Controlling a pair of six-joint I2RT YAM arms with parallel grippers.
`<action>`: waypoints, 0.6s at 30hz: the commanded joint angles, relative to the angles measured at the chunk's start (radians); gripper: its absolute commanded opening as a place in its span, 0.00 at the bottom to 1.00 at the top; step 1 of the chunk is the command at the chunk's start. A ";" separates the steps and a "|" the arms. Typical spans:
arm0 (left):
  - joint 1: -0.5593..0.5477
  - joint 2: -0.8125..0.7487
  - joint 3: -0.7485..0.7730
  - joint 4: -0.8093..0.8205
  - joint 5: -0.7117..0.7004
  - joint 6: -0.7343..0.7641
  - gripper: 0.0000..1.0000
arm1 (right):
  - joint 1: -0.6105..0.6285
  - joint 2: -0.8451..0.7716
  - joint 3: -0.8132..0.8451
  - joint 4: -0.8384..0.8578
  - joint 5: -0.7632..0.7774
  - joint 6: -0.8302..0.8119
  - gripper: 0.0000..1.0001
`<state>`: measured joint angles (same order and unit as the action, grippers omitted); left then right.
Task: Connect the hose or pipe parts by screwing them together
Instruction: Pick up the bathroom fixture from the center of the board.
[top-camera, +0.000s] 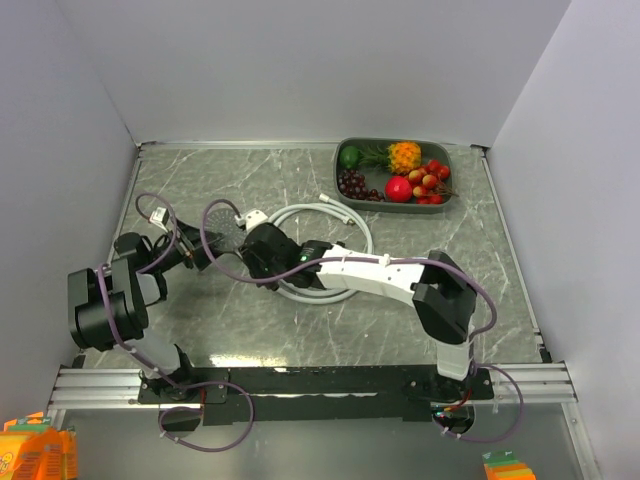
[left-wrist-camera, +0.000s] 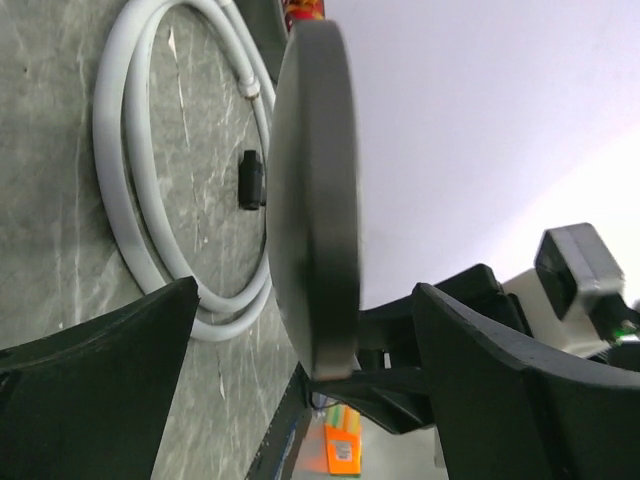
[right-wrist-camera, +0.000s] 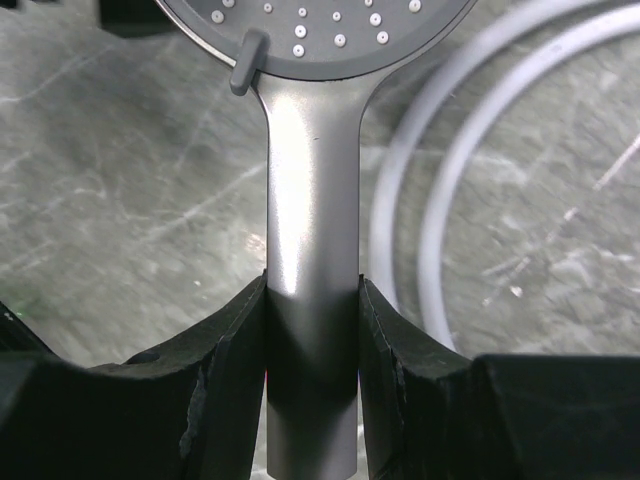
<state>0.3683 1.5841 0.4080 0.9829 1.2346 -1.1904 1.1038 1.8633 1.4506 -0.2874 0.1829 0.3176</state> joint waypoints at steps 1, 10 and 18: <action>-0.011 0.034 0.031 0.062 0.031 0.009 0.91 | 0.024 0.040 0.100 -0.013 0.023 0.008 0.00; -0.012 0.167 0.040 0.453 0.040 -0.251 0.82 | 0.053 0.093 0.153 -0.085 0.041 0.032 0.00; -0.026 0.350 0.044 0.882 0.071 -0.547 0.65 | 0.062 0.126 0.198 -0.064 -0.005 0.041 0.00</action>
<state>0.3557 1.8645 0.4324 1.2785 1.2655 -1.5383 1.1492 1.9671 1.5661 -0.3927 0.1921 0.3481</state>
